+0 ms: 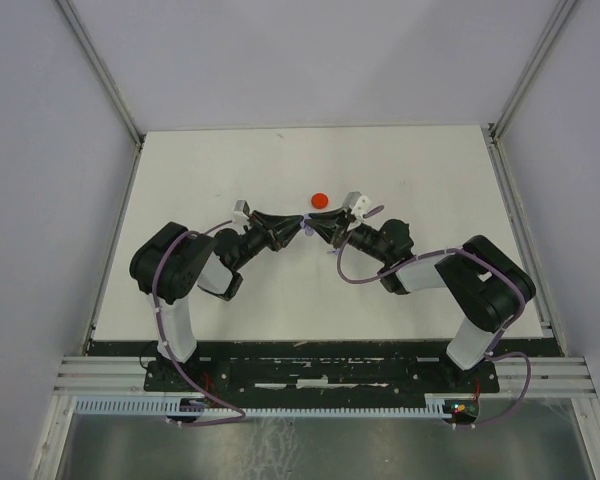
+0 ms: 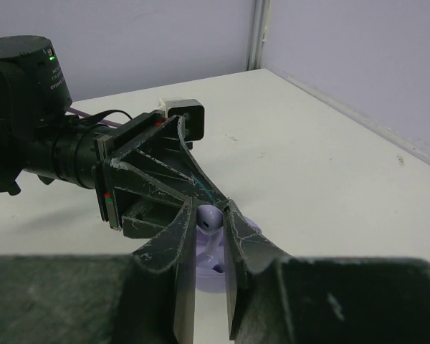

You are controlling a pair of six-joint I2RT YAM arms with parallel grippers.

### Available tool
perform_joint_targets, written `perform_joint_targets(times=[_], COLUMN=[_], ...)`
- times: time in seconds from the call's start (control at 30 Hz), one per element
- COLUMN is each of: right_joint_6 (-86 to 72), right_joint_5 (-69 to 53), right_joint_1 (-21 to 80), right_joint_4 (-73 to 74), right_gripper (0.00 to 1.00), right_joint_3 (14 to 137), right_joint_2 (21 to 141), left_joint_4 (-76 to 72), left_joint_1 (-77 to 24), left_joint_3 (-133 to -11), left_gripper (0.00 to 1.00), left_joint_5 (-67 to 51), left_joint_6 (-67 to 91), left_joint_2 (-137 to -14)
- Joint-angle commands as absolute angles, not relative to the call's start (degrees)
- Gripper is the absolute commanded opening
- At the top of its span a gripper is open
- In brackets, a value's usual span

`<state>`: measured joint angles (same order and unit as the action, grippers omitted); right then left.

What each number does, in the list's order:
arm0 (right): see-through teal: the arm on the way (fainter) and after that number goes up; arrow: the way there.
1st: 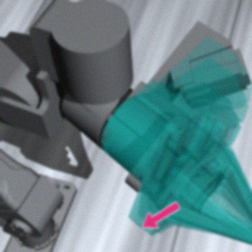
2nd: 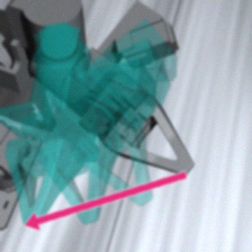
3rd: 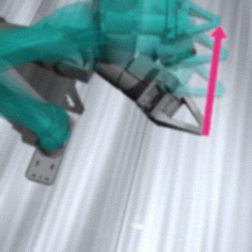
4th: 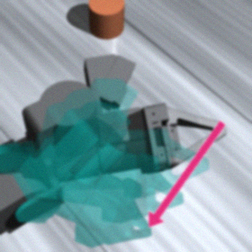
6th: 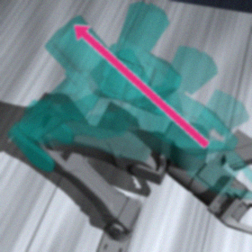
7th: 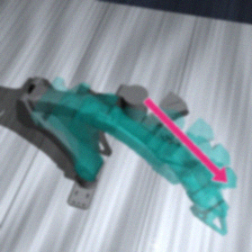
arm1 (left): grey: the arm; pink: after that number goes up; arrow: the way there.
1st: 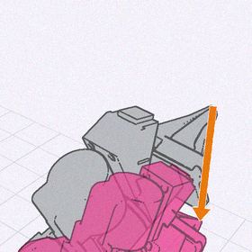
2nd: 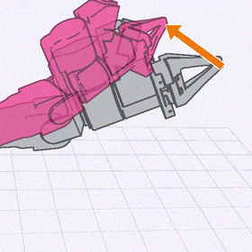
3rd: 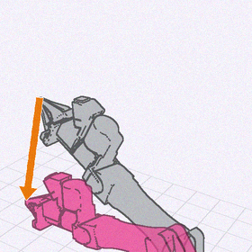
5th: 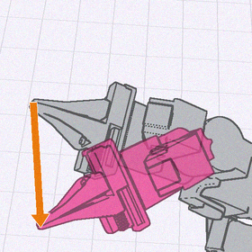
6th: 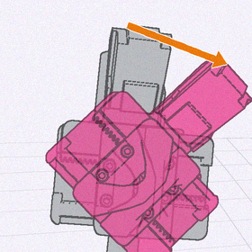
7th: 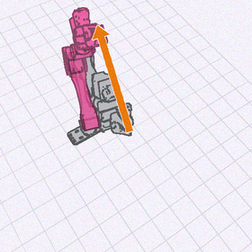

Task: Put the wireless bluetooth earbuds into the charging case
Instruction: Place the earbud in the charging case.

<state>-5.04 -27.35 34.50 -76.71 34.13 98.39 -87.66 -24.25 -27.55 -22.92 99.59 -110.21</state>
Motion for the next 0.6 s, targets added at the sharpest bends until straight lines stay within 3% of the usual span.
perform_joint_targets(times=[0.0,0.57], right_joint_6=[-4.2,-3.0], right_joint_5=[-27.4,-25.4], right_joint_1=[34.8,34.7], right_joint_4=[-80.0,-80.6], right_gripper=[0.02,0.02], right_joint_3=[33.6,32.7], right_joint_2=[99.0,99.5], left_joint_4=[-99.1,-99.1], left_joint_1=[-24.4,-24.4], left_joint_3=[-28.4,-28.0], left_gripper=[0.03,0.03], left_joint_5=[-24.1,-24.5], left_joint_6=[101.9,102.7], left_joint_2=[-108.0,-106.5])
